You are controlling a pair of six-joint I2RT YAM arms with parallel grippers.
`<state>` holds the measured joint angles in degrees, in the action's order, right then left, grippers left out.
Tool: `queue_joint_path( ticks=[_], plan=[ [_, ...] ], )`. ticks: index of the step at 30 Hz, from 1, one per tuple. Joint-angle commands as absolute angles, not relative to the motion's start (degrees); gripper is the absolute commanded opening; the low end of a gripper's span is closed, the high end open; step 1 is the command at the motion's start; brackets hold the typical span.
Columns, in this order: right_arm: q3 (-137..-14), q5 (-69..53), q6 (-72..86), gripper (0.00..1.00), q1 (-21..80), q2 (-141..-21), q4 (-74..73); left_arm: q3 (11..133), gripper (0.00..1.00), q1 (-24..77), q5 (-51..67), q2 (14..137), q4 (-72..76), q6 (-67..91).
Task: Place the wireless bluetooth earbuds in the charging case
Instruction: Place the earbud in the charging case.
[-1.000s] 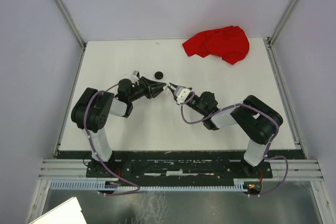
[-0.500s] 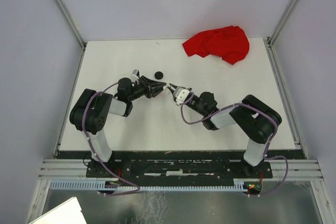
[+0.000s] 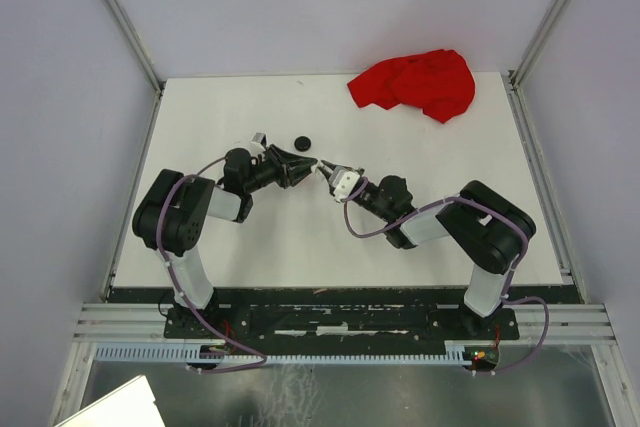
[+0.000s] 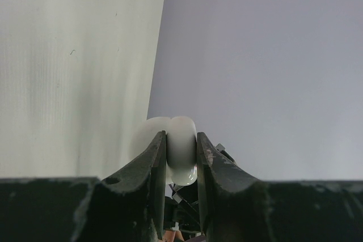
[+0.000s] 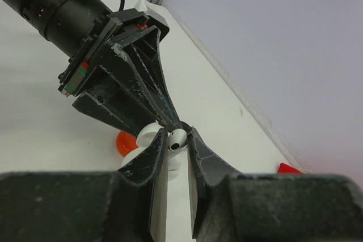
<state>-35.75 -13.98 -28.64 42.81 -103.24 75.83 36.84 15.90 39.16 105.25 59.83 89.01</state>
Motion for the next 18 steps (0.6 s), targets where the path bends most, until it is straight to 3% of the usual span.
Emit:
queue_joint_path(
  ticks=[1, 18],
  plan=[
    [-35.6, -14.5, -28.9, 0.02, 43.3, -103.8, 77.8, 38.6, 0.03, 16.3, 39.8, 102.7, 62.1, 87.4],
    [-34.5, -14.0, -29.4, 0.02, 43.6, -103.8, 77.8, 38.0, 0.03, 16.3, 39.2, 102.9, 65.4, 89.9]
  ],
)
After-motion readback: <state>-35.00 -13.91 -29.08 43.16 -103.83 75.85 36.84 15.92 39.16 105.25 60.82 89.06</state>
